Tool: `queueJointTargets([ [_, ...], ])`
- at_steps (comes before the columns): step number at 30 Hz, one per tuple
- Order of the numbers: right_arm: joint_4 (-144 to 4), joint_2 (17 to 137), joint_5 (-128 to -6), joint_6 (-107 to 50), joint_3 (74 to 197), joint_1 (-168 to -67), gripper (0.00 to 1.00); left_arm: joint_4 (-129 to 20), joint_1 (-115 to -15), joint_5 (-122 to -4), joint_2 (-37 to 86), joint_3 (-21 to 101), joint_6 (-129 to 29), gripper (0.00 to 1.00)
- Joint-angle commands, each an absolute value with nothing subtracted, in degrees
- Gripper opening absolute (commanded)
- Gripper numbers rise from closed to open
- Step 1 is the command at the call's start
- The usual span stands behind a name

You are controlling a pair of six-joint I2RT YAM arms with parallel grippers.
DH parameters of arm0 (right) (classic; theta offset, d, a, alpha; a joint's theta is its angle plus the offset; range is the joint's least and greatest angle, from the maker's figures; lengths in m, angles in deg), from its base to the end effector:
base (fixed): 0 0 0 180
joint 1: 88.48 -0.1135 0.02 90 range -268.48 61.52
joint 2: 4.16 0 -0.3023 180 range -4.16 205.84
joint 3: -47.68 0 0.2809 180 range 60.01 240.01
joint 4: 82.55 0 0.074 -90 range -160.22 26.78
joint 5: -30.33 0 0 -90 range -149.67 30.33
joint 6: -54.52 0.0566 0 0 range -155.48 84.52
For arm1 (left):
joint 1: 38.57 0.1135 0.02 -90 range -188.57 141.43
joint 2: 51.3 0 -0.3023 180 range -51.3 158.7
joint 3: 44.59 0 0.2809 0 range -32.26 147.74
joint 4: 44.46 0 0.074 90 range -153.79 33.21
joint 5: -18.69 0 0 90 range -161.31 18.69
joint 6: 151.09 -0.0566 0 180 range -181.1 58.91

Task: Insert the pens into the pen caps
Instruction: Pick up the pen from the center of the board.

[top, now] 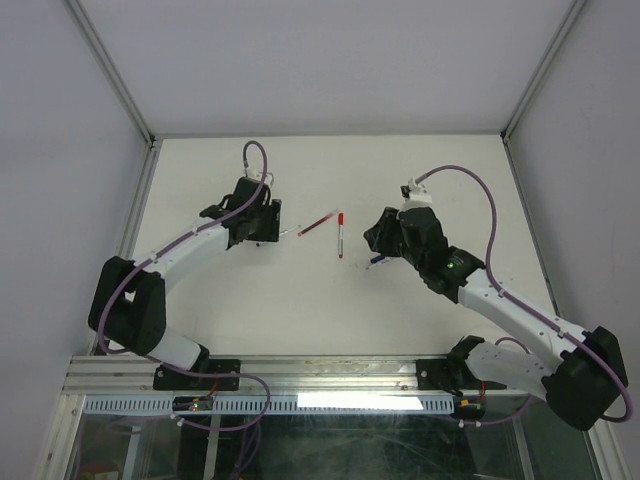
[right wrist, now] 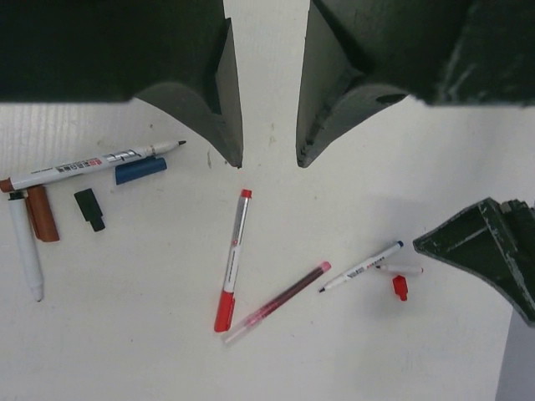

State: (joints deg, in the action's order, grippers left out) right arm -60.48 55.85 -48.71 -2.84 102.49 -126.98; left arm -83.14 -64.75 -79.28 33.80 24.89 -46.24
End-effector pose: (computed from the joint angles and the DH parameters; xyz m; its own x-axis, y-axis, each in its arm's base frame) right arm 0.2132 0.1558 0.2905 -0.5603 0.2310 -0.7955 -0.2099 0.8894 0.4061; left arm 0.3091 -0.1432 0.2334 -0.7978 0.1094 -0.5929 0.1654 0.9854 -0.0407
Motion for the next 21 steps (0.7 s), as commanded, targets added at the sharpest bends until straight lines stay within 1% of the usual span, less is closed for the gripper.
queueJointTargets([
  [1,-60.6,56.2,-52.9,-5.5,102.7,-126.8,0.34,-83.4,-64.4,-82.8,37.2,30.1,-53.5,0.55],
  [6,-59.1,57.1,-56.0,-8.5,102.6,-126.8,0.34,-86.3,-64.3,-83.1,43.9,34.6,-57.3,0.54],
  [11,-57.6,58.9,-56.0,-10.3,103.9,-126.9,0.34,-86.8,-64.2,-81.9,46.1,35.0,-59.5,0.52],
  [16,-57.8,60.9,-57.2,-10.3,103.6,-126.9,0.34,-88.1,-64.1,-85.1,48.7,35.6,-60.8,0.51],
  [21,-57.5,62.2,-58.4,-9.5,103.1,-126.8,0.34,-87.8,-63.9,-85.7,49.5,34.9,-62.0,0.51],
])
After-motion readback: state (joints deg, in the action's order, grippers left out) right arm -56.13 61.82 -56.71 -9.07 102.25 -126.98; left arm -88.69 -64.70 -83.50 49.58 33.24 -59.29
